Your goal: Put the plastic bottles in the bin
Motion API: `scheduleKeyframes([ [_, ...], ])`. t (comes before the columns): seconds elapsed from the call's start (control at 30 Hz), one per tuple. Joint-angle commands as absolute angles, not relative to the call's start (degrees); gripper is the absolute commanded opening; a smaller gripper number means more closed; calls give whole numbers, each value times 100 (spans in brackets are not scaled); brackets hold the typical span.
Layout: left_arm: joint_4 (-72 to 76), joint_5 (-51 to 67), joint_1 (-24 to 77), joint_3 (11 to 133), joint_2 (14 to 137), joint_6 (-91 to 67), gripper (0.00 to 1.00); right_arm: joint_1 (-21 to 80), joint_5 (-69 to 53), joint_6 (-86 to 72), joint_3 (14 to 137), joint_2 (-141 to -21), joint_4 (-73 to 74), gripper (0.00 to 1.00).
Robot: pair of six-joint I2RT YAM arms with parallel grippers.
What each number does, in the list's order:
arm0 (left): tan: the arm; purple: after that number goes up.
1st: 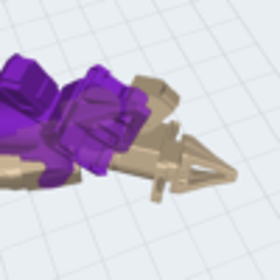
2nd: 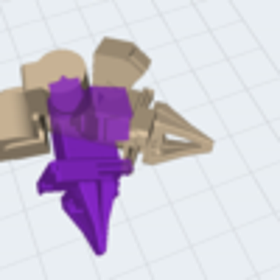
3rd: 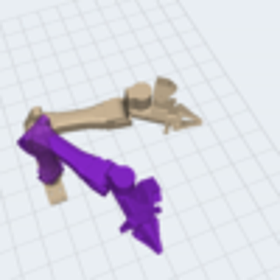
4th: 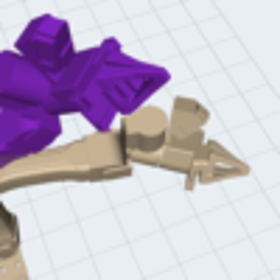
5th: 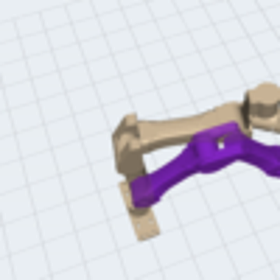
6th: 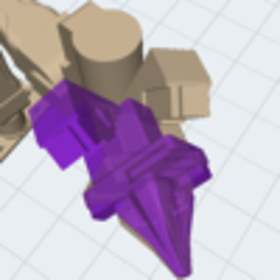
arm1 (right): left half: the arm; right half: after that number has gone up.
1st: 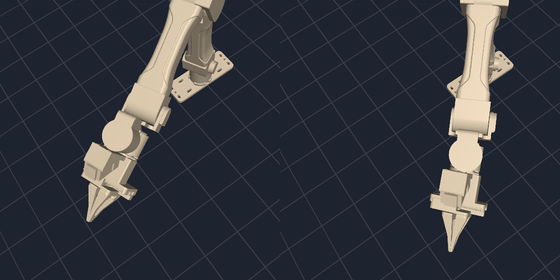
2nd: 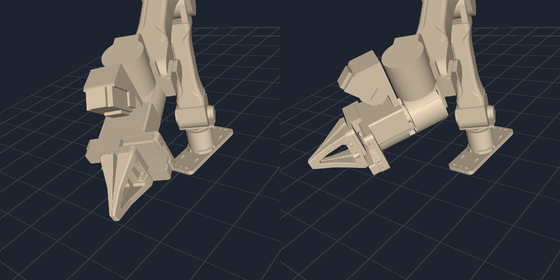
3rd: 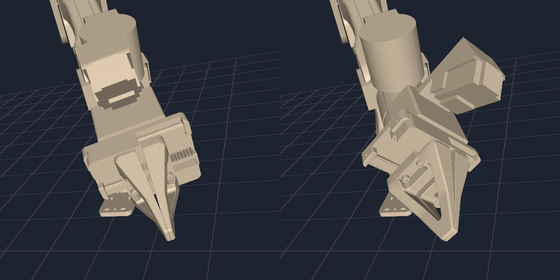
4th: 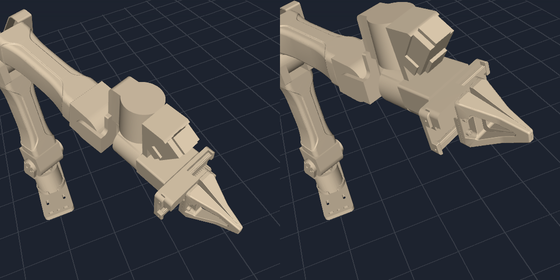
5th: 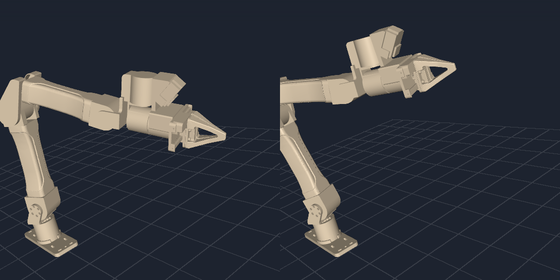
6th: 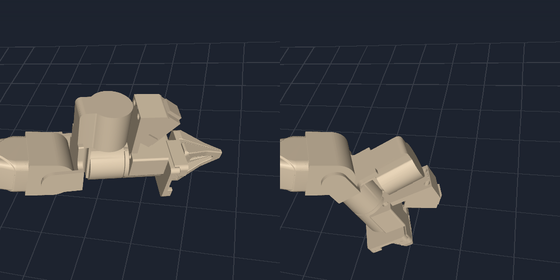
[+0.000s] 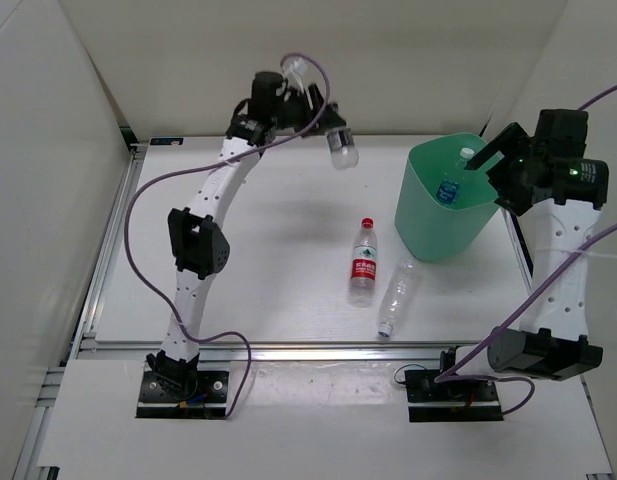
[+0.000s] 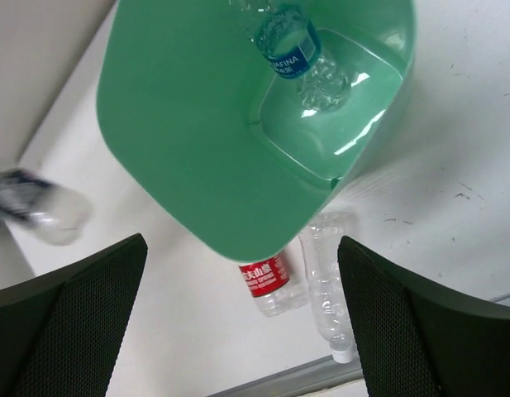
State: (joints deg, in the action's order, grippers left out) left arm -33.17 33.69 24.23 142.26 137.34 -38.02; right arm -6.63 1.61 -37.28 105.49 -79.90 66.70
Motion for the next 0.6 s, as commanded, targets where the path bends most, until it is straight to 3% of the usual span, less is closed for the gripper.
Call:
scheduleKeyframes([
  [0.0, -1559, 3972, 2522, 14607, 13236, -4330, 43, -870, -439, -3823, 10643, -7717, 6609, 100],
  [0.17, -119, 4158, 2759, 14783, 13473, -5035, 44, -923, -510, -3876, 11013, -7454, 6724, 100],
  [0.3, 648, 3421, 3163, 14722, 13474, -5326, 50, -923, -571, -3824, 11144, -7190, 6785, 100],
  [0.57, 993, 2848, 3822, 14722, 13771, -5564, 51, -923, -519, -3322, 11549, -6891, 6838, 100],
])
